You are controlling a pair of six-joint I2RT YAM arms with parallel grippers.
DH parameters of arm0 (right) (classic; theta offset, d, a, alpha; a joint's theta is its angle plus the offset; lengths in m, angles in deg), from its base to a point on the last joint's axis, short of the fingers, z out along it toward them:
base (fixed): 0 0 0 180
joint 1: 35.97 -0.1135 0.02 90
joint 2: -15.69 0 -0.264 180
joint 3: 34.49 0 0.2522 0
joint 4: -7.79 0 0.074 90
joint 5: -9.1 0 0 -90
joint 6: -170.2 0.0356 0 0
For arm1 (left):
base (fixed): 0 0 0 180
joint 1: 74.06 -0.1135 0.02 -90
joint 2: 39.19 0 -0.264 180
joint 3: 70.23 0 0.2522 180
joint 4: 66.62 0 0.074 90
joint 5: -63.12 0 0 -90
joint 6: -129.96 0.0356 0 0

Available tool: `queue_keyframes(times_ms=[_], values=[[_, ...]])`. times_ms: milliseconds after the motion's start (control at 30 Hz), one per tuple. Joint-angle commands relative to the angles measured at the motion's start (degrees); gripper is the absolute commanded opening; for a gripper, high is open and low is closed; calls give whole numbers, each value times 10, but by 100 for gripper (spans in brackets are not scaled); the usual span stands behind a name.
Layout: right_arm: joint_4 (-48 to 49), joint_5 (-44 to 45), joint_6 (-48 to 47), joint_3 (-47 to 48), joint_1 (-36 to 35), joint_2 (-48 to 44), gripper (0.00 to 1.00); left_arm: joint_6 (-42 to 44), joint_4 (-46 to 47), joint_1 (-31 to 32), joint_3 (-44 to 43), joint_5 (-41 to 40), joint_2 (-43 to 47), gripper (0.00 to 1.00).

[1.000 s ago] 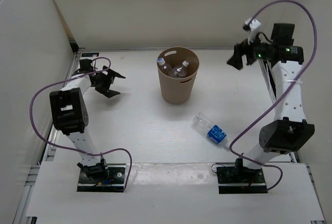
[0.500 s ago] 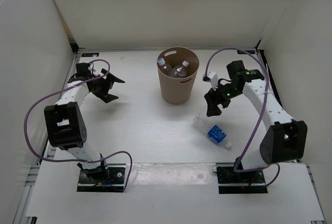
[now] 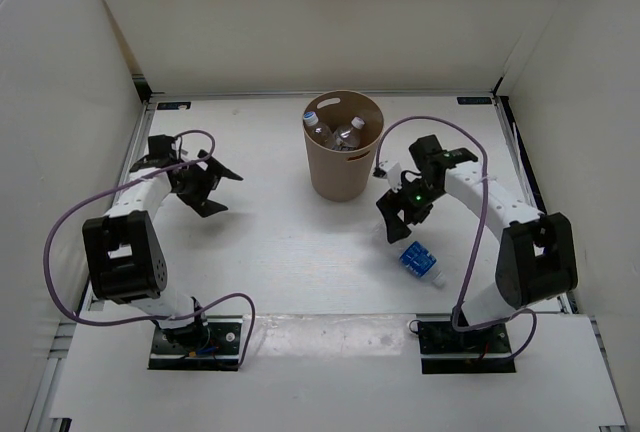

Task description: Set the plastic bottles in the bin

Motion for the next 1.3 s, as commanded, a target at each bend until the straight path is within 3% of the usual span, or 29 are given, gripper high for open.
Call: queue_keyframes(times_ms=[0, 167, 467, 633, 800, 933, 1000, 1033, 1267], values=[[16, 29, 20, -18, -9, 9, 89, 7, 4, -3, 9, -4, 36, 99], [12, 45, 29, -19, 11, 45, 87, 13, -1, -3, 11, -5, 51, 99], [-17, 110, 19, 40, -53, 106, 81, 7, 6, -10, 24, -4, 56, 99], [-23, 127, 22, 47, -62, 116, 62, 6, 6, -17, 19, -4, 55, 99], [-21, 123, 24, 46, -60, 114, 49, 3, 9, -20, 17, -3, 49, 99], [-18, 118, 23, 33, -60, 102, 32, 0, 10, -20, 18, 0, 46, 99], [-10, 124, 30, 29, -54, 98, 5, 0, 13, -19, 19, -1, 45, 99], [6, 136, 36, 22, -44, 83, 0, 0, 13, -20, 20, -2, 44, 99], [-9, 100, 118, 87, 61, 25, 0, -3, 16, -19, 22, 0, 35, 99]])
